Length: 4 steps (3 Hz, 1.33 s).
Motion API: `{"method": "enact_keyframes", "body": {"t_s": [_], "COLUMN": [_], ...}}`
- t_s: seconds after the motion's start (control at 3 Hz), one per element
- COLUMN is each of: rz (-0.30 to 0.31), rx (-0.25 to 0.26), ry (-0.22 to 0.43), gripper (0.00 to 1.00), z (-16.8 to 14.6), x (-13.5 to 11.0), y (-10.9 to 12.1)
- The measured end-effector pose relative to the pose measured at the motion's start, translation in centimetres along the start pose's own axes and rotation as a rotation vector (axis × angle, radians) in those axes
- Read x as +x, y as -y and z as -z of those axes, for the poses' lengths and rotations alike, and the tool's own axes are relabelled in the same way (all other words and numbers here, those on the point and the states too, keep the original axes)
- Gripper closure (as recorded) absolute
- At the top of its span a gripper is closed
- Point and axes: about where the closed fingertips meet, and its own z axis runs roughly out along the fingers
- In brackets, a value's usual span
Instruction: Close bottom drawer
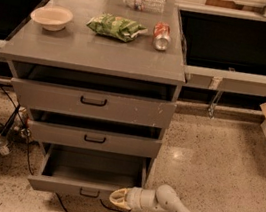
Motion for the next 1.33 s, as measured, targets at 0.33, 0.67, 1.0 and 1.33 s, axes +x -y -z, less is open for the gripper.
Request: {"method": "enact_keyframes", "body": {"t_s": [0.33, 0.67, 1.0, 1.33], "rz": [0.019, 0.065, 0.061, 0.057], "rx": [0.01, 0.049, 0.047, 0.045], "ry": [0.013, 0.047, 0.048, 0.048], "gripper": [1.0, 1.0, 1.0, 1.0], "z": [-0.4, -1.1, -1.1, -1.0], "x": [-0.2, -1.8, -1.7, -1.6], "y": [0.4, 3.9, 3.7, 3.5]}}
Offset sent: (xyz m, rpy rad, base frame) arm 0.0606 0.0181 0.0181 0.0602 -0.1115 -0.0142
